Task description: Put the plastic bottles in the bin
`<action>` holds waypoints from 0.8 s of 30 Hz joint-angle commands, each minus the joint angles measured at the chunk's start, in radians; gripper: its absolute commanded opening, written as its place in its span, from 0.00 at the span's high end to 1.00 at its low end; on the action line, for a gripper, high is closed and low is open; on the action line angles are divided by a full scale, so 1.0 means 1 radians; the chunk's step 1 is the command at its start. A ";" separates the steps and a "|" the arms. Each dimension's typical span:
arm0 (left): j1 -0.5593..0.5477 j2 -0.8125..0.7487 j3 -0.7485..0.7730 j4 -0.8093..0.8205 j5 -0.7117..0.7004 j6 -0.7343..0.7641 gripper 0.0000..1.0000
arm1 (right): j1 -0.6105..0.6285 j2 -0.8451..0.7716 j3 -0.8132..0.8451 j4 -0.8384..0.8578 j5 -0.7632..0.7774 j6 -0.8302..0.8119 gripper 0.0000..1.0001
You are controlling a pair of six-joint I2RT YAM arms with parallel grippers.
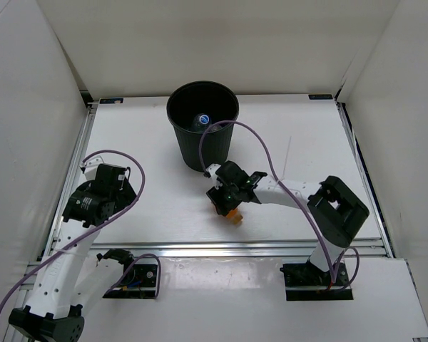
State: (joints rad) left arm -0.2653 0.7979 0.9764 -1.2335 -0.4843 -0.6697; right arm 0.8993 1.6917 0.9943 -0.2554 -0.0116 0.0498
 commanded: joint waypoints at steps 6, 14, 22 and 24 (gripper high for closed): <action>0.005 0.006 -0.002 0.003 -0.007 -0.002 0.00 | 0.048 -0.212 0.139 -0.183 -0.024 0.061 0.77; 0.014 0.006 -0.002 0.003 -0.025 -0.011 0.00 | 0.040 -0.138 0.774 -0.321 0.208 -0.054 0.79; 0.014 0.067 0.016 -0.006 -0.036 -0.030 0.00 | -0.166 0.195 1.245 -0.285 0.124 -0.064 0.11; 0.014 0.067 0.016 -0.006 -0.036 -0.030 0.00 | -0.195 0.207 1.245 -0.272 0.072 -0.036 0.00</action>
State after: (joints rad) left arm -0.2569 0.8722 0.9760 -1.2346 -0.4908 -0.6853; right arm 0.7429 1.8328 2.2292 -0.4919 0.1108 -0.0135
